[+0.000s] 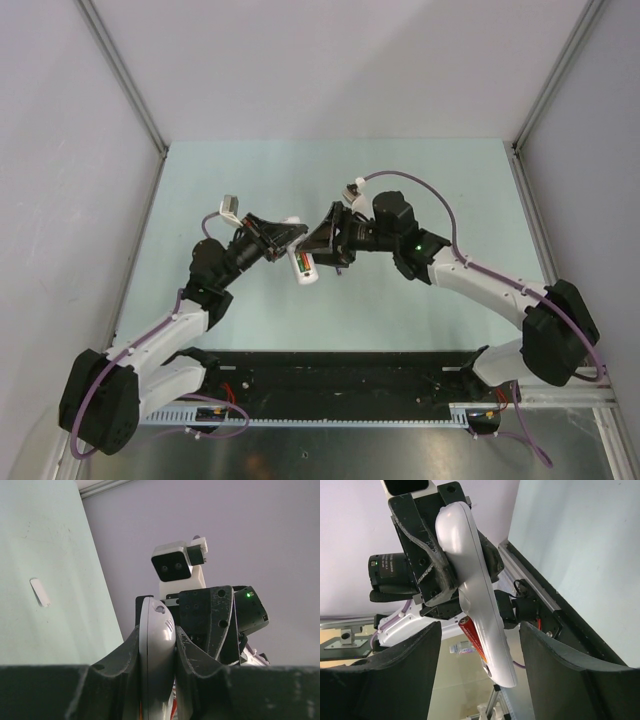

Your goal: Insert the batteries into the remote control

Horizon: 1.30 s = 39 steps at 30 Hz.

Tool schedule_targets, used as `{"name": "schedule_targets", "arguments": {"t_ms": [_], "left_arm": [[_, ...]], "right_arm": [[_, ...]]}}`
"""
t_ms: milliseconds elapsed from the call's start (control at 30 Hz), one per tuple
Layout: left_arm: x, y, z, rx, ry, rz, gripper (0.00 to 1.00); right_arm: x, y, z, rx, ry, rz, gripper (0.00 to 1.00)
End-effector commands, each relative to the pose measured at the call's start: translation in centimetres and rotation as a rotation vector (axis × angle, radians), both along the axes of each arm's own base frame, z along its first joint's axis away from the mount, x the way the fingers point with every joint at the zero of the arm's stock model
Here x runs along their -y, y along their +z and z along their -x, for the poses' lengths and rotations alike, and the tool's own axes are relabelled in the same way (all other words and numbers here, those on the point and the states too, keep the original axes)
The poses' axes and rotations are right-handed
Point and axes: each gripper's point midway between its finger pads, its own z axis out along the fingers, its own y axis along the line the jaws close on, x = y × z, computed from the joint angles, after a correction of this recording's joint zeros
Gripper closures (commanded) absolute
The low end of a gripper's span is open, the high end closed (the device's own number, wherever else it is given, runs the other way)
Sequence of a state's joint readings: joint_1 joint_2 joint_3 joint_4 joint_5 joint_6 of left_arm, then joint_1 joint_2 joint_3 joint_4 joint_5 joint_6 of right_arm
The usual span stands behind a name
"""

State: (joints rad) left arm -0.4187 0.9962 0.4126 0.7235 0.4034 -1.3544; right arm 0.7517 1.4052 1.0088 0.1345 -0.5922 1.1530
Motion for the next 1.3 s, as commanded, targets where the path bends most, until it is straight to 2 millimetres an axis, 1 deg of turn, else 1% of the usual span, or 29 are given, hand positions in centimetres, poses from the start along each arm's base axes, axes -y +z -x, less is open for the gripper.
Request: {"name": "schedule_targets", "arguments": {"t_ms": [0,300,533,700,933,1167,1267], "left_arm": [[-0.2,2.7,0.3,0.076,0.003,0.045,1.0],[-0.3,2.7,0.5,0.081,0.005,0.05,1.0],[-0.4,2.6,0.5,0.082,0.008,0.054,1.0],[-0.4,2.5,0.5,0.08,0.009,0.054,1.0],[-0.4,2.5,0.6,0.082,0.009,0.056,1.0],[-0.6,2.7,0.5,0.086,0.021,0.062,1.0],[-0.6,2.9,0.5,0.088,0.022,0.065,1.0]], "right_arm": [[-0.7,1.0,0.3,0.004,0.028,-0.057,0.33],[-0.8,0.1,0.0,-0.033,0.013,-0.07,0.35],[-0.8,-0.2,-0.3,-0.05,-0.001,-0.079,0.37],[-0.8,0.2,-0.5,-0.052,-0.013,-0.094,0.36],[-1.0,0.0,-0.7,-0.06,-0.021,-0.097,0.36],[-1.2,-0.5,-0.4,-0.075,-0.01,-0.088,0.49],[-1.3,-0.8,-0.1,-0.078,-0.004,-0.082,0.52]]}}
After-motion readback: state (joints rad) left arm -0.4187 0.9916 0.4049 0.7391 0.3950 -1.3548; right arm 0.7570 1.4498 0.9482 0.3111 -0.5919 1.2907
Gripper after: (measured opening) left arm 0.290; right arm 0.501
